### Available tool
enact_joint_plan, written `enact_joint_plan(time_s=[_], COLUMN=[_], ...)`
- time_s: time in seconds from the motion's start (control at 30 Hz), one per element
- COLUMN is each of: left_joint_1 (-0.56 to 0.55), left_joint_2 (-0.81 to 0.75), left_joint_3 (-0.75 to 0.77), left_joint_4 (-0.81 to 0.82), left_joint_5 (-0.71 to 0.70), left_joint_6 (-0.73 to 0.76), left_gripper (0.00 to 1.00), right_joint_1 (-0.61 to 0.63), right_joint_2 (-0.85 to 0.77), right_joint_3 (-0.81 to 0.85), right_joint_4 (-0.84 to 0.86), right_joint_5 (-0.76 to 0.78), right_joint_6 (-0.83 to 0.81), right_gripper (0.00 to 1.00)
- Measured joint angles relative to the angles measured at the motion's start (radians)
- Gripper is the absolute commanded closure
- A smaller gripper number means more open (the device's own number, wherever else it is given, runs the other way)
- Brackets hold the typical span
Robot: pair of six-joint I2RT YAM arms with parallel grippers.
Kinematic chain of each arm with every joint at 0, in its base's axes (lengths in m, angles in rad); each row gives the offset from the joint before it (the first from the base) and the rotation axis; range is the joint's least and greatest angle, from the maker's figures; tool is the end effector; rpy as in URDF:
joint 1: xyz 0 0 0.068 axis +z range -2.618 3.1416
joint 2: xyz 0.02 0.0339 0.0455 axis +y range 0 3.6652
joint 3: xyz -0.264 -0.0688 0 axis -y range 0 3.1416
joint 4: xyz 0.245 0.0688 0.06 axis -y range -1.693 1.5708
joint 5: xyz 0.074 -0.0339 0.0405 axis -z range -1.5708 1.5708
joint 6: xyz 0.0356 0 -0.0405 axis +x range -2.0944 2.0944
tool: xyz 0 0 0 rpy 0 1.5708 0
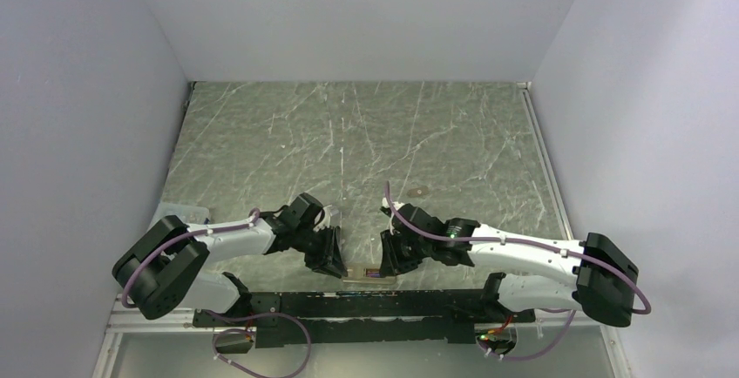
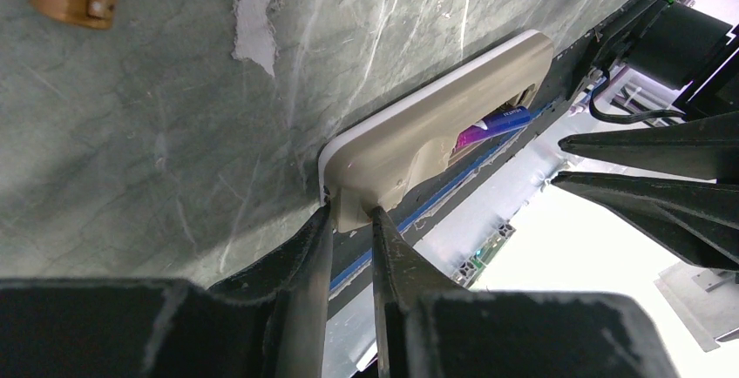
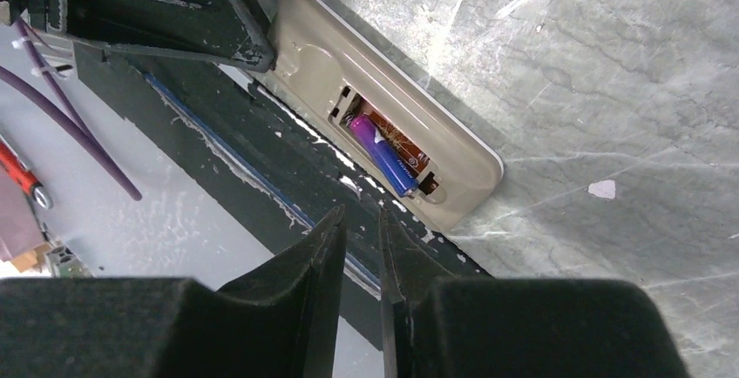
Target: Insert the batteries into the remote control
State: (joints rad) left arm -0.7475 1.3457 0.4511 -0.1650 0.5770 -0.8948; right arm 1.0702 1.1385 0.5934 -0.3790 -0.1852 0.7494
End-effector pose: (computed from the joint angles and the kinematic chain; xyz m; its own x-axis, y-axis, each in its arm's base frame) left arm 0.1423 -0.1584 0.1267 -0.9973 0.0330 0.0651 -0.0200 0.7336 -0.6793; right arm 0.0978 0.1924 0.1905 -0.9041 -0.2575 -0.3410 -0.4093 0.7510 0.5180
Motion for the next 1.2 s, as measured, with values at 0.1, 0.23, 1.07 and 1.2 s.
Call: enact_joint_plan(time_s=[0.1, 0.23, 1.07, 1.2], left_joint_1=[-0.001, -0.002, -0.007, -0.007], left_joint_2=[0.001, 0.006, 0.006, 0.006], left_joint_3=[0.000, 0.000, 0.000, 0.000], left_joint_4=[0.001, 0.006, 0.011, 0.011], left_joint_5=[-0.001, 0.002, 0.001, 0.002], left_joint_6=[-0.003, -0.009, -0.010, -0.010], left_gripper=[0.75, 0.75, 0.76, 0.76], right_joint_1=[0.000, 0.000, 0.000, 0.000], right_joint_2=[-0.002, 0.000, 0.063, 0.076], right_joint_3=[0.000, 0.000, -0.003, -0.006], right_joint_4=[0.000, -0.001, -0.030, -0.028], right_joint_5=[0.000, 0.000, 0.045, 0.045], right_joint_6=[0.014, 0.031, 0.093, 0.093], right_gripper=[0.78, 0.79, 0.80, 0.82])
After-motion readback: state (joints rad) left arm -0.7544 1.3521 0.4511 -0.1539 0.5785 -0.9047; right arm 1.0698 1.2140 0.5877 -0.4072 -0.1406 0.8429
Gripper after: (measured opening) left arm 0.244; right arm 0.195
